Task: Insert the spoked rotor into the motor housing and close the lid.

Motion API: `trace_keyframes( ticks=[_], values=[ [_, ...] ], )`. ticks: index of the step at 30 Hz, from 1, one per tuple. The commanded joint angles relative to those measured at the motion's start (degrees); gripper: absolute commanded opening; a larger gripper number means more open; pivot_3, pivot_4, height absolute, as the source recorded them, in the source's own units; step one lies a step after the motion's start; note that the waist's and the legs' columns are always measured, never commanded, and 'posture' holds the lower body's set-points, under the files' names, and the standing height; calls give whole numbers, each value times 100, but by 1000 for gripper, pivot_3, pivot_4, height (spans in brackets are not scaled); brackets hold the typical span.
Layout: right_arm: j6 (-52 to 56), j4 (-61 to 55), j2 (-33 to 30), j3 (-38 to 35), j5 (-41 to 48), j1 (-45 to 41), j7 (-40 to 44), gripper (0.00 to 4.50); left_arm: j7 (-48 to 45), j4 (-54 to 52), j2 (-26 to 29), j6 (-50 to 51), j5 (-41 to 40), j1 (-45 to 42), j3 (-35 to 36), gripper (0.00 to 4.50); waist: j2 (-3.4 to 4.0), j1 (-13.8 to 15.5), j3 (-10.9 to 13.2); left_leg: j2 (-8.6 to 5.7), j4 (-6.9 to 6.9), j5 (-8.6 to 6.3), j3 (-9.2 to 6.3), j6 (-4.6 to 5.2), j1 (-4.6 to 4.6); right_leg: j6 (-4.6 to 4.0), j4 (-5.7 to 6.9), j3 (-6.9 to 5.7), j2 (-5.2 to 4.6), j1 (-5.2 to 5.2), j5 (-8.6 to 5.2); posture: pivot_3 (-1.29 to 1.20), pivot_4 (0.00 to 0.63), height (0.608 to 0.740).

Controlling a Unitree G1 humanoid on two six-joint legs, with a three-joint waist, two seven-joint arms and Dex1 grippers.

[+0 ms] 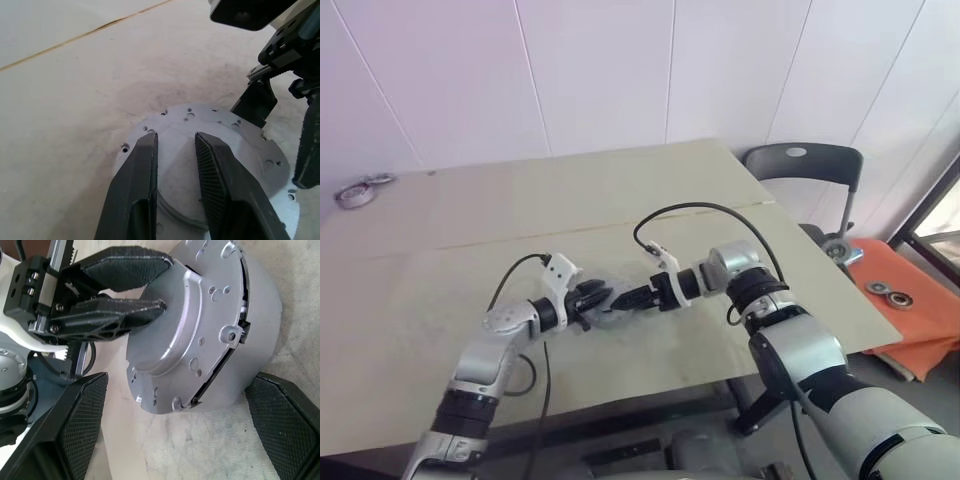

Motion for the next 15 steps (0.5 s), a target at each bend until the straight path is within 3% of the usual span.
trace_keyframes(
  ticks=[1,15],
  values=[
    [-32,178,140,66,-143,-81,-194,4464,-60,201,-10,226,162,176,-299,1228,1,-4,1,0,4,0,0,0,-2,0,-5,-1,-1,0,0,0,0,740],
    [-110,883,212,-675,-76,-357,-928,4464,-51,157,-1,247,165,199,-281,1228,9,-15,4,1,28,-2,0,-2,-8,0,-43,-2,-2,0,0,0,0,740]
  ],
)
